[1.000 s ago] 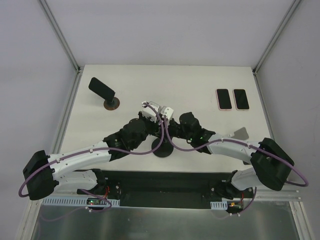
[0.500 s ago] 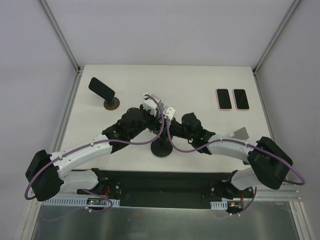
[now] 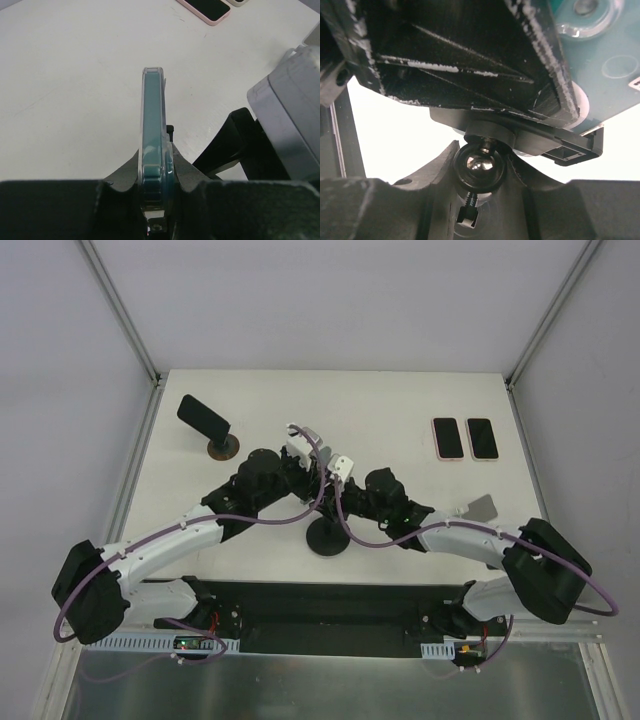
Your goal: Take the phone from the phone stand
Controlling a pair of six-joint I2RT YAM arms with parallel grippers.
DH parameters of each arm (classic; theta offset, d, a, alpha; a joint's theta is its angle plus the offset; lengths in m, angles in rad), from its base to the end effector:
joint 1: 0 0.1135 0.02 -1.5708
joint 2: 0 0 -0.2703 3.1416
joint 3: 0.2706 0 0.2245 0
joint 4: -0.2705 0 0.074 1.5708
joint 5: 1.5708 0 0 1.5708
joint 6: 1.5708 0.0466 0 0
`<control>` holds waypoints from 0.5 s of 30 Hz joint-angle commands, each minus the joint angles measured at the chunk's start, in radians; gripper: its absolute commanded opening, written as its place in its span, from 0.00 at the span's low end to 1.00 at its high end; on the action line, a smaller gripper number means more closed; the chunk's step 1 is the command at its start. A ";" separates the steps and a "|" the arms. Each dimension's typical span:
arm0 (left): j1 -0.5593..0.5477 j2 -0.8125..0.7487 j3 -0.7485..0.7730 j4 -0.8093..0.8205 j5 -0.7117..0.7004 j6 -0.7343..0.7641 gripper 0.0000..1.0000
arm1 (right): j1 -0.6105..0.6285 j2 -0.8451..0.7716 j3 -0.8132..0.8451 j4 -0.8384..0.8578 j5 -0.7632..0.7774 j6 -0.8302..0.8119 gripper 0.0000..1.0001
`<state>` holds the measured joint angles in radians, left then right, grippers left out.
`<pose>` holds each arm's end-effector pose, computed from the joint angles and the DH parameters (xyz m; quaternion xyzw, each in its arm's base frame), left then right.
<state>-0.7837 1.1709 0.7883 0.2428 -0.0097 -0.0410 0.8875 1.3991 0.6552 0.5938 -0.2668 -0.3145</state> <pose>0.1826 -0.1813 0.3206 0.2709 0.7044 -0.2596 0.6025 0.1744 0.2336 0.2597 -0.4964 0.5707 0.2794 0.5915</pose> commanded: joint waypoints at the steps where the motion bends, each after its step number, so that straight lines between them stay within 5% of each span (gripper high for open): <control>1: -0.017 -0.068 -0.014 0.147 0.016 -0.033 0.00 | 0.028 -0.103 -0.026 -0.015 -0.029 -0.009 0.18; 2: -0.034 -0.068 -0.018 0.141 0.008 -0.034 0.00 | 0.030 -0.118 -0.029 -0.018 -0.023 -0.006 0.37; 5: -0.089 -0.060 -0.031 0.133 -0.099 -0.053 0.00 | 0.030 -0.178 -0.038 -0.041 0.014 0.014 0.73; 8: -0.104 -0.048 -0.023 0.107 -0.208 -0.088 0.00 | 0.028 -0.241 -0.055 -0.060 0.066 0.034 0.91; 12: -0.107 -0.043 -0.015 0.079 -0.314 -0.134 0.00 | 0.027 -0.353 -0.080 -0.104 0.115 0.048 1.00; 15: -0.112 -0.036 -0.006 0.076 -0.386 -0.181 0.03 | 0.028 -0.417 -0.098 -0.159 0.167 0.045 0.96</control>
<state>-0.8852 1.1477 0.7547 0.2619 -0.2447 -0.1284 0.9157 1.0706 0.5762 0.4793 -0.1772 -0.2825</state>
